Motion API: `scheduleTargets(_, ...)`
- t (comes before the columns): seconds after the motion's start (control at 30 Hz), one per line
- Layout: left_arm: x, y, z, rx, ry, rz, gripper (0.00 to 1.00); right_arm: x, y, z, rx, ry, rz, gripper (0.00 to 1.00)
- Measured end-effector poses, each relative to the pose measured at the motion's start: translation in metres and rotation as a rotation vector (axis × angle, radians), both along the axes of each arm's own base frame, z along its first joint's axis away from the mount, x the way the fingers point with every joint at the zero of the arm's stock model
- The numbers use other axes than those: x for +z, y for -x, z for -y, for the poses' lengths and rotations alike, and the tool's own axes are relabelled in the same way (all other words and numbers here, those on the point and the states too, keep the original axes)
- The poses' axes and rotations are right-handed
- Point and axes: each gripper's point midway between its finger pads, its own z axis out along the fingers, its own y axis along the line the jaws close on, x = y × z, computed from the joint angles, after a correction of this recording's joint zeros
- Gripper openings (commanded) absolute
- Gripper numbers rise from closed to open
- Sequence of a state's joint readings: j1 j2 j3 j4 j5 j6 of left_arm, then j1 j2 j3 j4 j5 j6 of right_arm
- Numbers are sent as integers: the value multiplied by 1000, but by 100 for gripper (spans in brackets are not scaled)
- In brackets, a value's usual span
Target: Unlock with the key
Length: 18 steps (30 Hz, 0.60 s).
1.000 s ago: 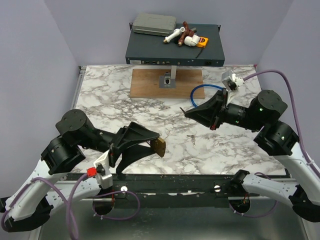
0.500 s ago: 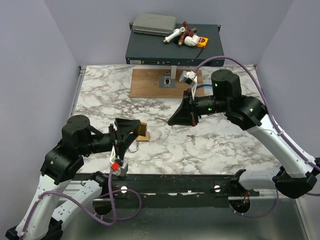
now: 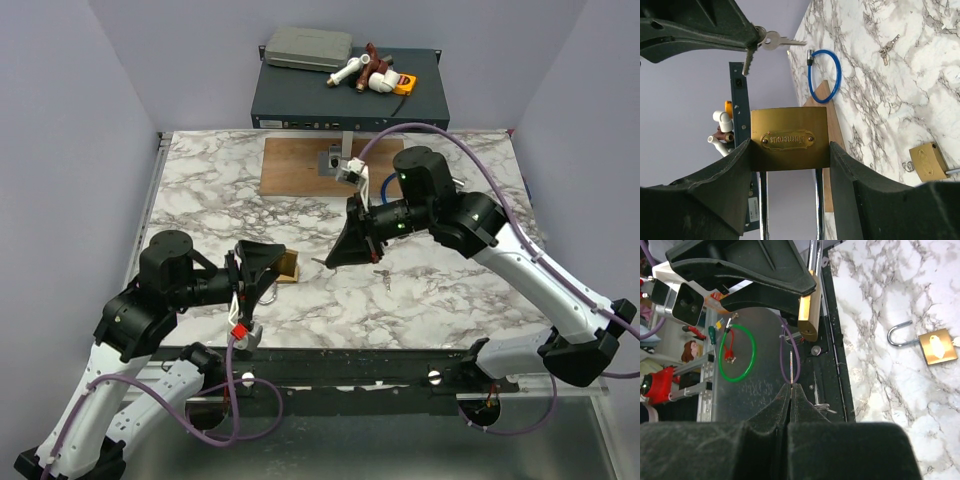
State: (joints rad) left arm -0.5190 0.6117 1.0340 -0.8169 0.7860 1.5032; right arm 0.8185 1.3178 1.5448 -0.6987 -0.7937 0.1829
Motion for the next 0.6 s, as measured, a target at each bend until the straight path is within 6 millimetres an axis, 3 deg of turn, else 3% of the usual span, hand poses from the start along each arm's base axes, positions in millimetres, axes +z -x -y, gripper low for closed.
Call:
scheduleTargets(0.3, -1, -5, 3, 0, 10, 15, 0, -20, 8, -12, 32, 58, -15, 1)
scheduleTargets(0.6, 3, -4, 4, -8, 22, 24, 0, -34, 0, -15, 0, 102, -16, 1)
